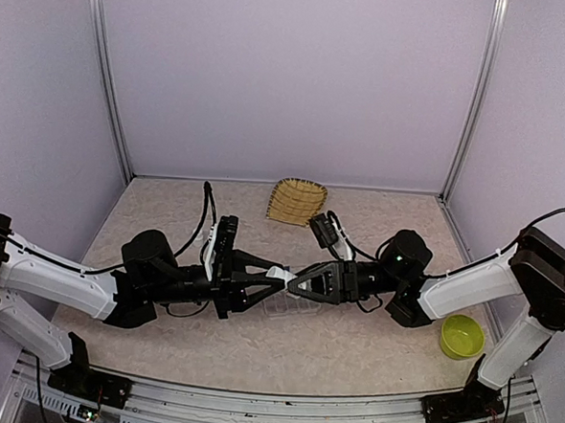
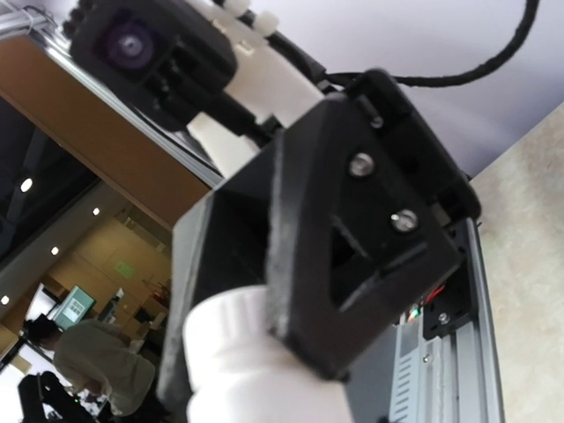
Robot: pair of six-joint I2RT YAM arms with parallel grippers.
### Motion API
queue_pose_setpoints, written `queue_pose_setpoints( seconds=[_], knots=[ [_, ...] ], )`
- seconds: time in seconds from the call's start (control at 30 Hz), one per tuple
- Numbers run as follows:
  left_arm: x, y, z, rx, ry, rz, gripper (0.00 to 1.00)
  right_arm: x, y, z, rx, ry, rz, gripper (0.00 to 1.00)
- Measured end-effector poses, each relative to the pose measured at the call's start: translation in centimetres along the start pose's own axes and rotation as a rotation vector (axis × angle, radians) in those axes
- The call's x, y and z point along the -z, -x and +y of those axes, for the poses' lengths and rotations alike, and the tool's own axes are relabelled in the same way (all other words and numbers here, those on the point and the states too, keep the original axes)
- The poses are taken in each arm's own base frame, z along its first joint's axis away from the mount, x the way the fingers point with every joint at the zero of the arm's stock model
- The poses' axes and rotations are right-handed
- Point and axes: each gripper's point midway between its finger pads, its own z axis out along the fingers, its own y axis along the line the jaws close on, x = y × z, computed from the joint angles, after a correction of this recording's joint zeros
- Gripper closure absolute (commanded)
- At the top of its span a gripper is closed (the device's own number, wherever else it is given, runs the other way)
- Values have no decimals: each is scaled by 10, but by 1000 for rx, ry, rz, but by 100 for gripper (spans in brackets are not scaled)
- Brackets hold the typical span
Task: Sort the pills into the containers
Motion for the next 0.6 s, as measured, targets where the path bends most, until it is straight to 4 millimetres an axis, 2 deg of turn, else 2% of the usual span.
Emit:
queue_pose_setpoints(
  seconds=[0.17, 0.23, 0.33, 0.57, 0.6],
  knots=[
    [0, 0, -1, 5, -1, -4, 85, 0, 0, 0, 9, 7, 0, 68],
    [1, 0, -1, 9, -2, -7, 79, 0, 0, 1, 15, 9, 0, 70],
    [1, 0, -1, 11, 0, -7, 61, 0, 0, 1, 18, 10, 0, 70],
    [8, -3, 2, 18, 31, -2, 7, 0, -4, -7, 6, -17, 11, 70],
    [10, -2, 1, 18, 33, -4, 2, 0, -5, -9, 3, -25, 14, 70]
  ],
)
